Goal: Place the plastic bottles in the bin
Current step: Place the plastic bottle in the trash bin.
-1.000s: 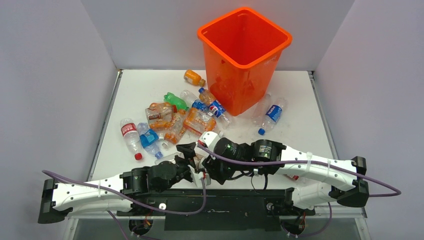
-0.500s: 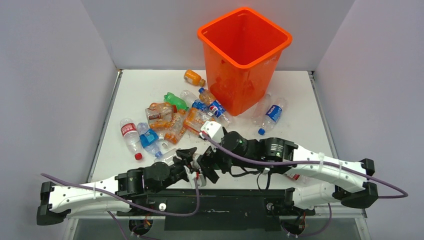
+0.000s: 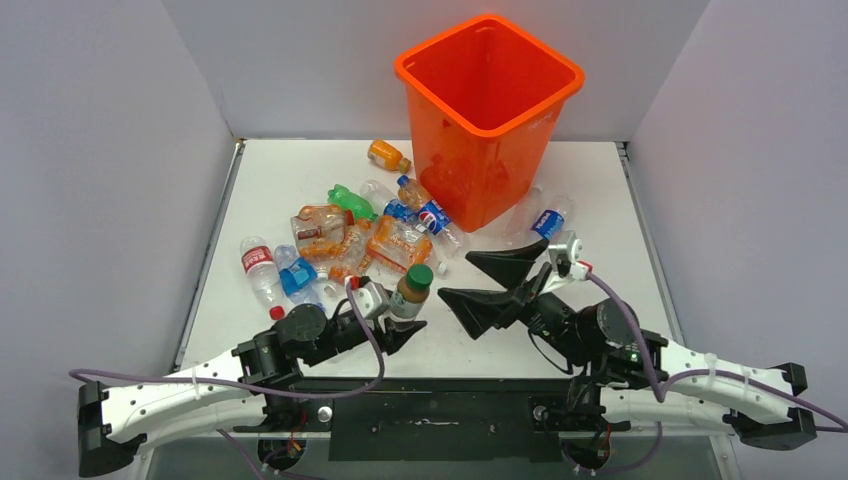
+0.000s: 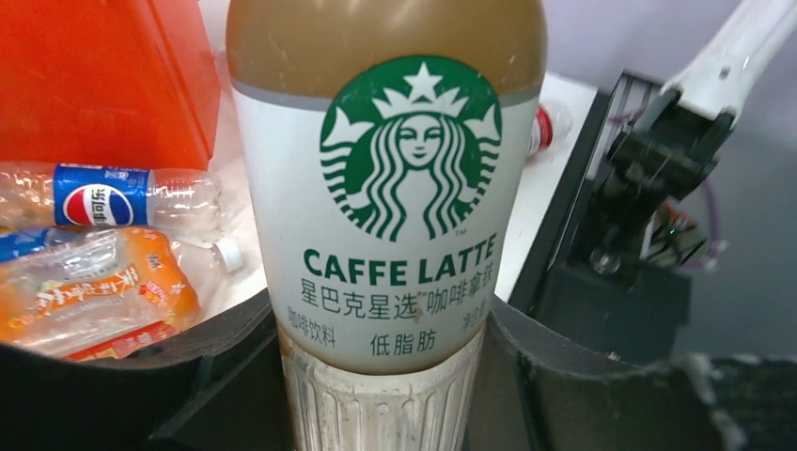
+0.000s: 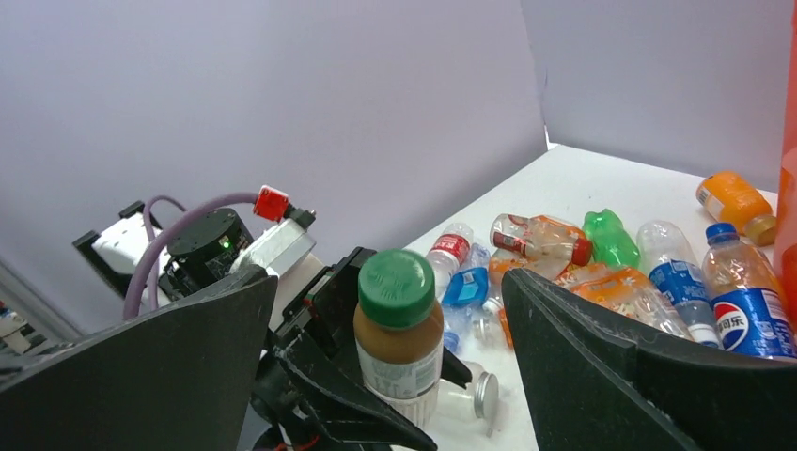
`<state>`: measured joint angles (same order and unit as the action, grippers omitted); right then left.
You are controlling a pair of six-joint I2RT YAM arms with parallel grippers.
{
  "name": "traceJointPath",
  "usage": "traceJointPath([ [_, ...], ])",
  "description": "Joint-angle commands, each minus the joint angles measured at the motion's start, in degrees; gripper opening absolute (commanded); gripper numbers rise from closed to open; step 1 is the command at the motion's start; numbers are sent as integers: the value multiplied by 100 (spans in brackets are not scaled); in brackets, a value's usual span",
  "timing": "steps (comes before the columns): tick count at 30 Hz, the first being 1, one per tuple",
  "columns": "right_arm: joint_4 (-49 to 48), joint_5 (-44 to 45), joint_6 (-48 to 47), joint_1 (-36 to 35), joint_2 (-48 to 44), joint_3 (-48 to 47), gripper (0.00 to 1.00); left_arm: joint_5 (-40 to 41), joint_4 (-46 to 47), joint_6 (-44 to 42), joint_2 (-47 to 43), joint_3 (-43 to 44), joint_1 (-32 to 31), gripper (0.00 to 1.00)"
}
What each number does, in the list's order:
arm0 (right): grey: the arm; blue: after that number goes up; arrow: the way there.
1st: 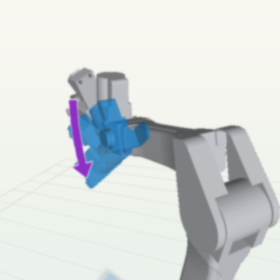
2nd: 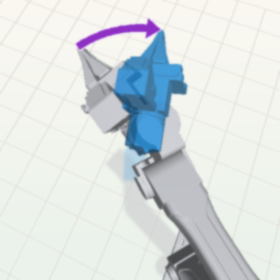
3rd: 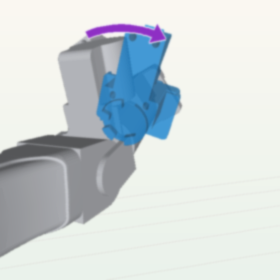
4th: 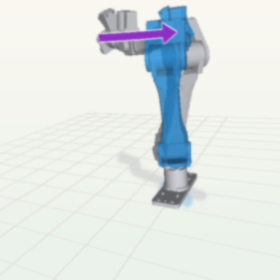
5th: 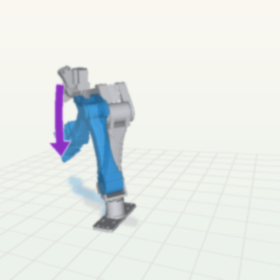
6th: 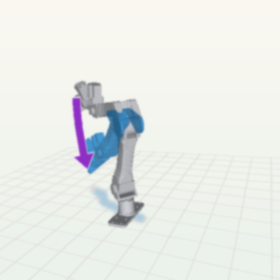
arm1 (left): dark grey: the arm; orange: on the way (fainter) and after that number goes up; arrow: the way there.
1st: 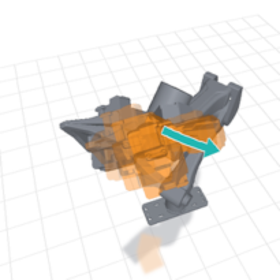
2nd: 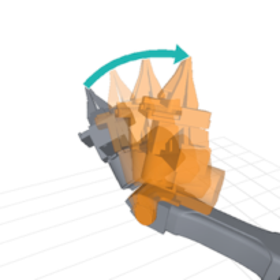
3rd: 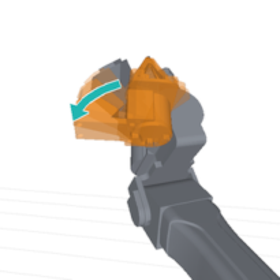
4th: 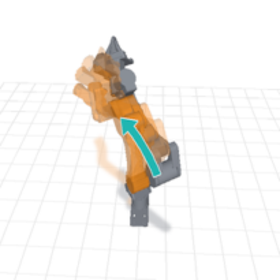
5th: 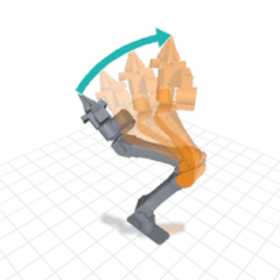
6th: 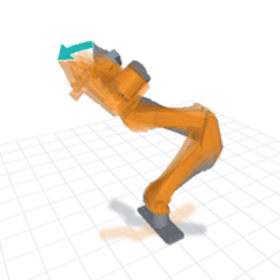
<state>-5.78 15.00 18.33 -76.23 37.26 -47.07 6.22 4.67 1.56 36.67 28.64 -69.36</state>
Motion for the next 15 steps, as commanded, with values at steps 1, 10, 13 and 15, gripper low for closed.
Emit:
traceJointPath([
  [1, -1518, 175, -38, -50, 444, 298, 94, -530, 804, 1367, -36, 203, 360, 0],
  [10, -1901, 435, -64, -45, 1401, 66, 97, -622, 779, 1435, 60, 247, 380, 0],
  [13, -1804, 449, -22, -36, 1596, -81, 90, -622, 798, 1419, 47, 239, 380, 0],
  [15, -1657, 391, 20, -40, 1731, -203, 77, -622, 807, 1381, 18, 225, 380, 0],
])
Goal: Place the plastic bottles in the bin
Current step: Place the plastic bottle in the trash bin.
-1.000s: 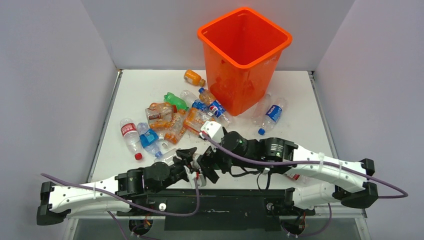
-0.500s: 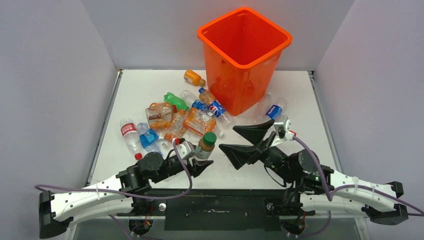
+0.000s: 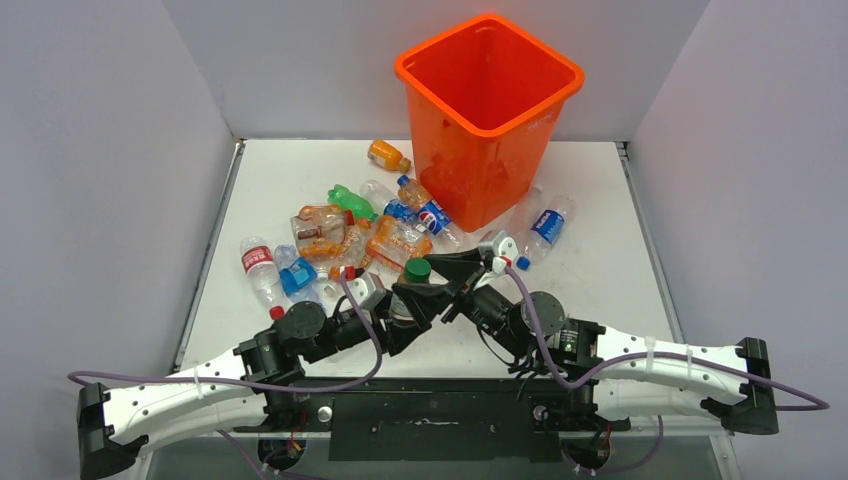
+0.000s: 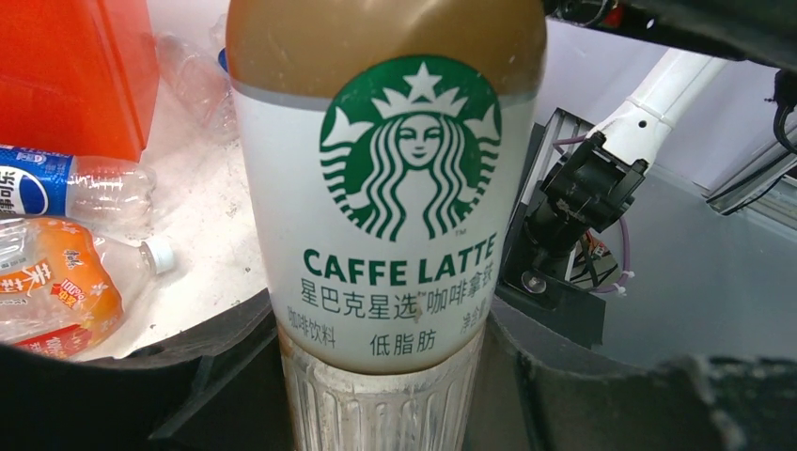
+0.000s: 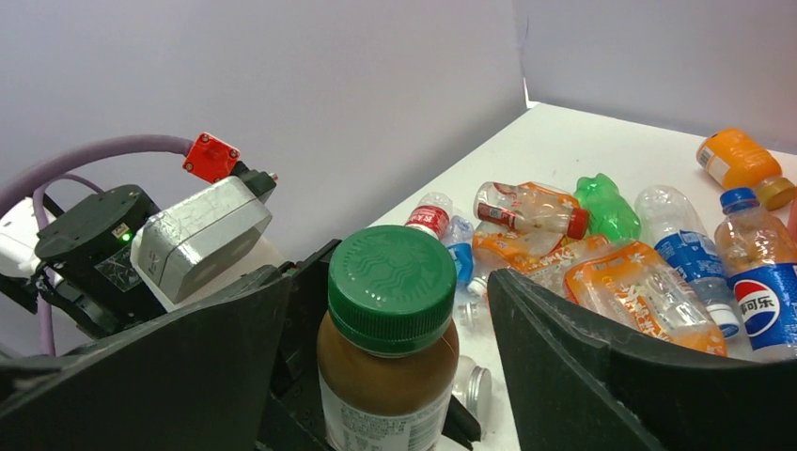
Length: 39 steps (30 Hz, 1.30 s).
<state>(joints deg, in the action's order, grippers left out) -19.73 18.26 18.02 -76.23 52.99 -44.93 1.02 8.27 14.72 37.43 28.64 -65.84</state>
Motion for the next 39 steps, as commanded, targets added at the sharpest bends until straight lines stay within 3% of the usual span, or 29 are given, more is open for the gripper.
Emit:
traceJointPath([
  [1, -165, 44, 86, -41, 216, -480, 71, -102, 480, 46, -71, 201, 28, 0],
  [6, 148, -66, 113, -22, 374, -620, 42, -227, 570, -99, -187, 111, 28, 0],
  [7, 215, -121, 113, -9, 392, -676, 31, -223, 582, -149, -210, 93, 28, 7],
  [9, 374, -161, 115, 2, 420, -789, 7, -227, 651, -284, -267, 34, 15, 42],
  [12, 601, -117, 49, 10, 374, -968, 5, -297, 810, -632, -427, -93, -14, 100],
  [15, 984, 53, -261, 15, 250, -1325, 5, -156, 989, -798, -743, -270, -56, 96],
  [19, 1440, 1055, -1496, 11, 219, -2436, 5, 492, 970, -1121, -1166, -405, -173, 96],
  [23, 469, 1956, -3114, 92, 439, -3168, 5, 1074, 941, -1416, -1469, -481, -252, 96],
  [26, -87, 2420, -3699, 447, 948, -3871, 5, 1295, 898, -1445, -1536, -483, -262, 96],
  [28, 308, 2083, -3112, 1287, 1362, -4485, 5, 1383, 856, -1626, -1510, -483, -262, 96],
  [30, 1318, 1164, -1923, 2594, 1829, -5244, 5, 1431, 788, -1702, -1442, -460, -275, 96],
  [32, 1688, 108, -887, 3819, 2277, -5801, 5, 1444, 672, -1810, -1348, -408, -300, 96],
  [37, 1151, -400, -213, 5354, 3005, -6301, 5, 1973, 277, -2083, -1320, -260, -471, 96],
  [39, 981, -630, 456, 5941, 3401, -6588, 5, 2276, 280, -2206, -1332, -271, -503, 96],
])
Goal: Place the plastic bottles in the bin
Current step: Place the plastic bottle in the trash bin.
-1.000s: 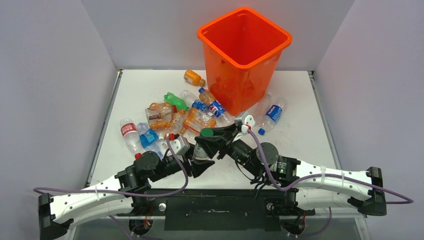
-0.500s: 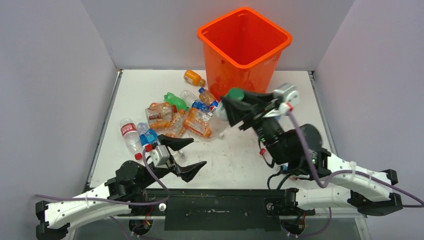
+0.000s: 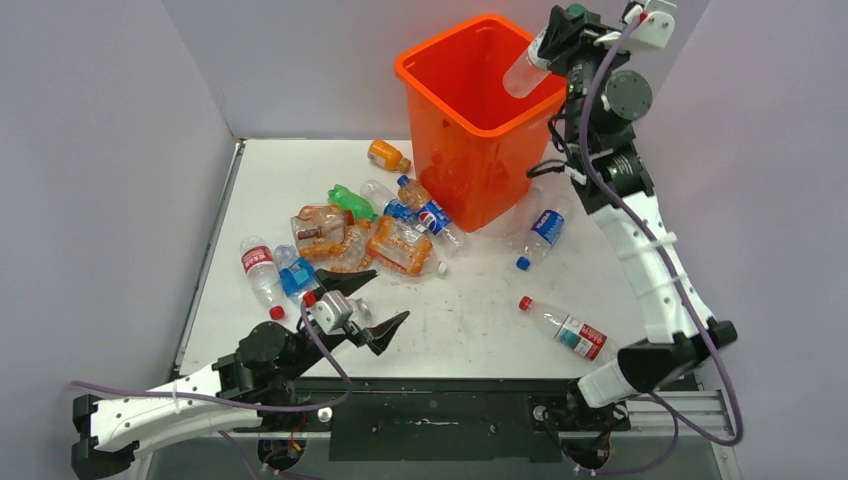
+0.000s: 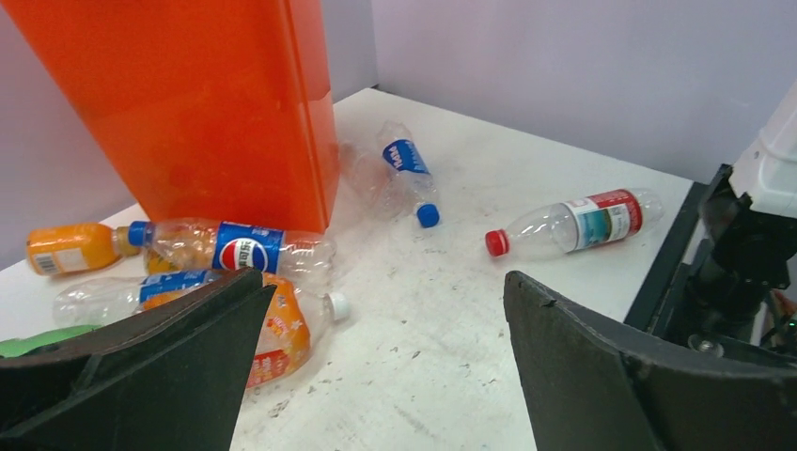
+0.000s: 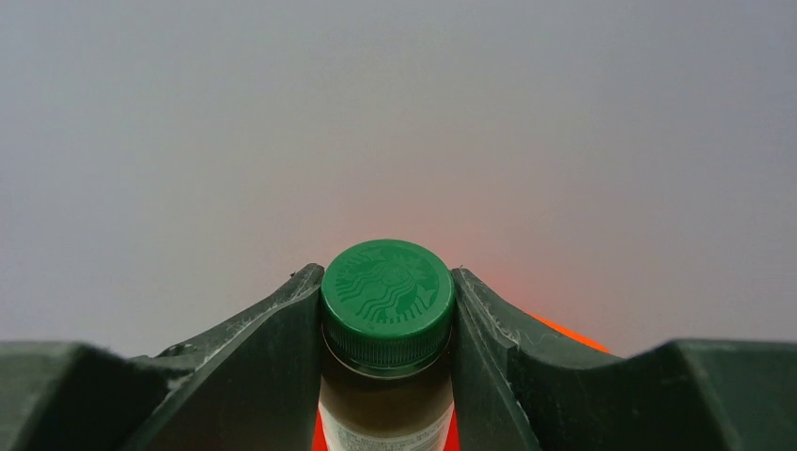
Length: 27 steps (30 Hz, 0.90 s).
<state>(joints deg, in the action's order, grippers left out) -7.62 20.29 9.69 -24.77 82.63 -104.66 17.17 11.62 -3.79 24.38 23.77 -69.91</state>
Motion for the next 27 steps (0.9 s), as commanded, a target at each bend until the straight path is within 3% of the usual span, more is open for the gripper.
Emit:
traceJointPath([
  [1, -525, -993, 1557, 1062, 570, -573, 5, 805, -47, -399, -21, 224, -100, 96],
  [4, -1328, -1293, 1982, 1373, 1032, -490, 5, 1046, -93, -472, 7, 253, -100, 96],
  [8, -702, -1381, 1895, 1367, 1986, -1706, 5, 1128, -225, -550, 21, 301, -102, 96],
  [13, -531, -1517, 1823, 1366, 2311, -1751, 5, 1194, -259, -579, -23, 308, -102, 96],
  [16, -294, -1764, 1685, 1308, 2321, -1609, 20, 1189, -320, -579, -21, 346, -102, 96],
  [19, -173, -1833, 1641, 1284, 2264, -1416, 66, 1237, -361, -579, -45, 365, -102, 96],
  [20, -115, -1836, 1629, 1280, 2254, -1409, 74, 1253, -369, -579, -68, 365, -102, 96],
  [22, -39, -1803, 1629, 1253, 2196, -1412, 83, 1302, -371, -579, -108, 357, -102, 96],
  [27, 120, -1765, 1537, 966, 1957, -1674, 88, 1560, -328, -596, -144, 341, -102, 96],
])
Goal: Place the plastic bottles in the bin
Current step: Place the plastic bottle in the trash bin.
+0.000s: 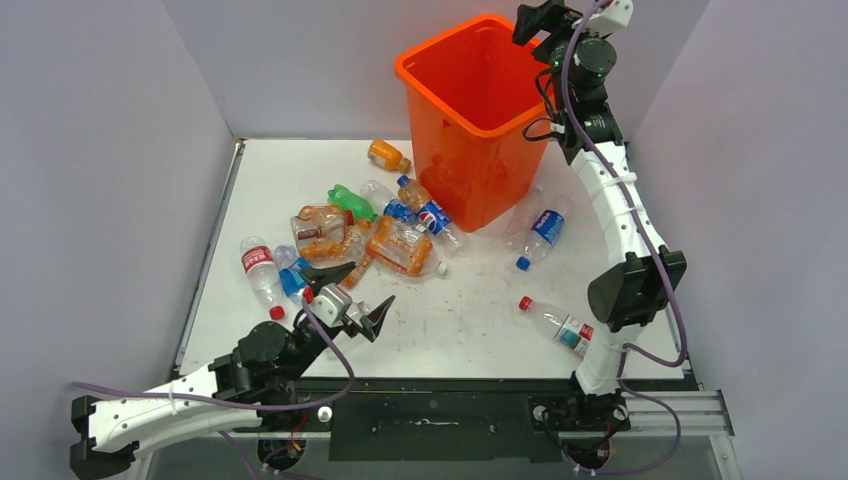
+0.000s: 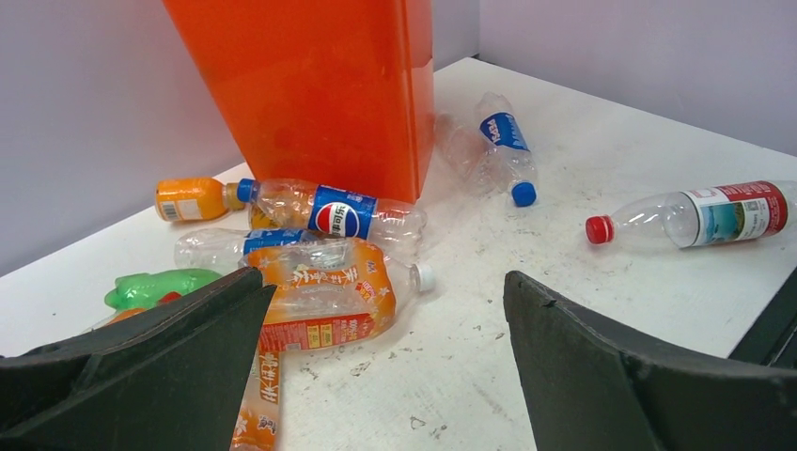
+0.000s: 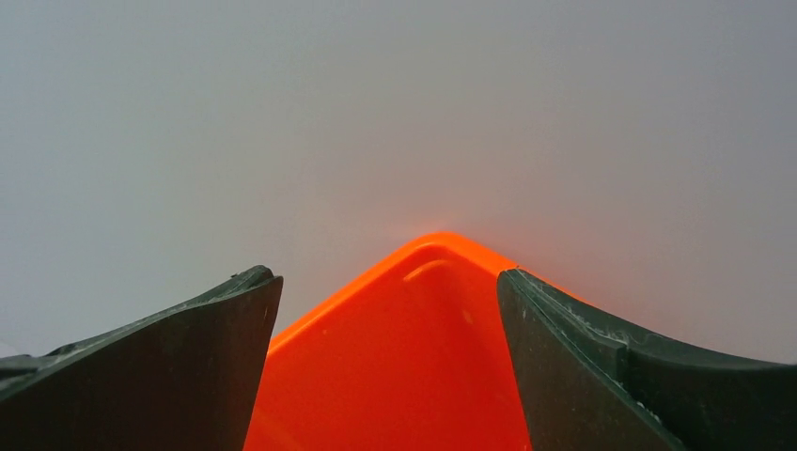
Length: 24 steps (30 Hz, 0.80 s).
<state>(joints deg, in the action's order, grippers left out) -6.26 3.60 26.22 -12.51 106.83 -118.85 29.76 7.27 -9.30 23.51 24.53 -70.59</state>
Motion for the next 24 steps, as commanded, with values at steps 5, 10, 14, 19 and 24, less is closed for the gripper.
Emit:
traceJointPath([
  [5, -275, -34, -648, -1236, -1225, 310, 89, 843, -100, 217, 114, 468, -26, 96],
  [10, -1086, 574, -1135, -2621, -2576, 2215, 92, 1158, -186, 295, 176, 577, -8, 96],
  [14, -942, 1178, -1140, -3602, -3398, 3489, 94, 1100, -48, 207, 8, 477, 1, 96],
  [19, -1172, 2273, -1059, -4683, -4299, 5411, 97, 1109, -106, 88, -34, 492, 10, 96],
  [24, -1049, 2518, -544, -5095, -4689, 6545, 98, 1287, -208, 9, 9, 552, 10, 96],
])
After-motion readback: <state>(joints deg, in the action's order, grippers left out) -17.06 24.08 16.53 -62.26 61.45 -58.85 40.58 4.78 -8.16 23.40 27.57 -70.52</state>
